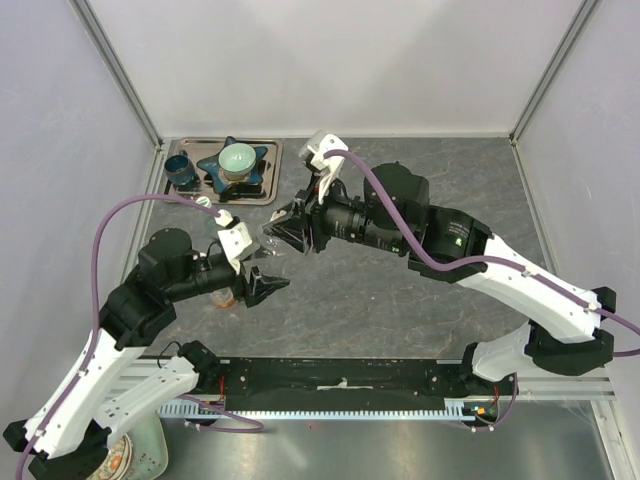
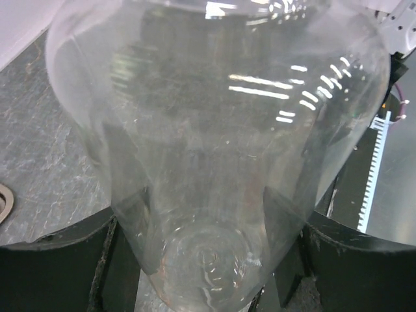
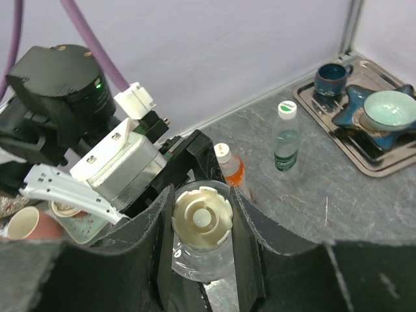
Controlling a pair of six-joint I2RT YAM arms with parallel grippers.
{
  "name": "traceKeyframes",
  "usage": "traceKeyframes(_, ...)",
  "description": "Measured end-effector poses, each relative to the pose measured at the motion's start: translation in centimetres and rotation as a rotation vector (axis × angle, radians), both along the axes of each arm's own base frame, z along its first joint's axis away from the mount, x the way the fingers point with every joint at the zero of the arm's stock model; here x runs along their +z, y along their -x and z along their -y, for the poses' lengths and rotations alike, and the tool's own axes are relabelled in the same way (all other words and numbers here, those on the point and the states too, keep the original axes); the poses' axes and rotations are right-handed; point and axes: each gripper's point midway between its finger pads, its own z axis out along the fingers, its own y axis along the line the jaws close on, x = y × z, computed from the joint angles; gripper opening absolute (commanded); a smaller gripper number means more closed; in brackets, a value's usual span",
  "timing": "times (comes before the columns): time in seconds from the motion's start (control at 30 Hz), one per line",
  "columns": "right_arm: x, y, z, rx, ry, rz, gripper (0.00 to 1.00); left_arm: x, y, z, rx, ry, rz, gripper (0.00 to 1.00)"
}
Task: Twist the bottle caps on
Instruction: Screw the bottle cap onto the plastic bottle.
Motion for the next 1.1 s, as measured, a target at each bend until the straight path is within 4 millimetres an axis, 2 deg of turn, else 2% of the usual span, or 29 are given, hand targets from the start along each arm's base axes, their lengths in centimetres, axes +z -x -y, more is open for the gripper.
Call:
traceKeyframes(0.17, -1.0, -0.9, -0.4, -0.134, 0.020, -0.039, 0.00, -0.9, -0.7, -0.5, 0.051, -0.021, -0.003, 0.02)
traceKeyframes(0.47, -3.6, -2.9, -1.3, -0.365, 0.117, -0.065, 0.01, -3.8, -3.0, -1.5, 0.175, -0.087, -0.024, 0.02)
traceKeyframes(0.53, -4.1, -3.1, -1.1, -0.398, 0.130, -0.070, 0.08, -4.3, -3.3, -1.3, 0.176, -0.085, -0.021, 0.02)
traceKeyframes(0.57, -4.3, -3.1, -1.0, -0.408, 0.137, -0.072, 0.17, -4.5, -3.3, -1.3, 0.174, -0.084, -0.021, 0.02)
traceKeyframes(0.6, -4.5, -3.1, -1.0, -0.415, 0.142, -0.073, 0.21, -4.6, -3.3, -1.1, 0.168, -0.080, -0.019, 0.02)
traceKeyframes(0.67, -4.5, -3.1, -0.8, -0.428, 0.140, -0.076, 0.38, -4.5, -3.2, -0.9, 0.158, -0.072, -0.016, 0.02)
traceKeyframes(0.7, -4.3, -3.0, -0.8, -0.432, 0.136, -0.076, 0.41, -4.4, -3.2, -0.8, 0.150, -0.065, -0.014, 0.02)
traceKeyframes(0.83, -3.6, -2.6, -0.6, -0.427, 0.121, -0.082, 0.49, -3.6, -3.1, -0.2, 0.124, -0.019, 0.011, 0.02)
traceKeyframes(0.97, -3.6, -1.7, -0.7, -0.395, 0.137, -0.088, 0.53, -2.3, -3.3, 0.4, 0.116, 0.042, 0.039, 0.02)
traceKeyframes(1.1, -3.3, -1.4, -0.6, -0.390, 0.131, -0.089, 0.56, -1.8, -3.3, 0.7, 0.112, 0.071, 0.044, 0.02)
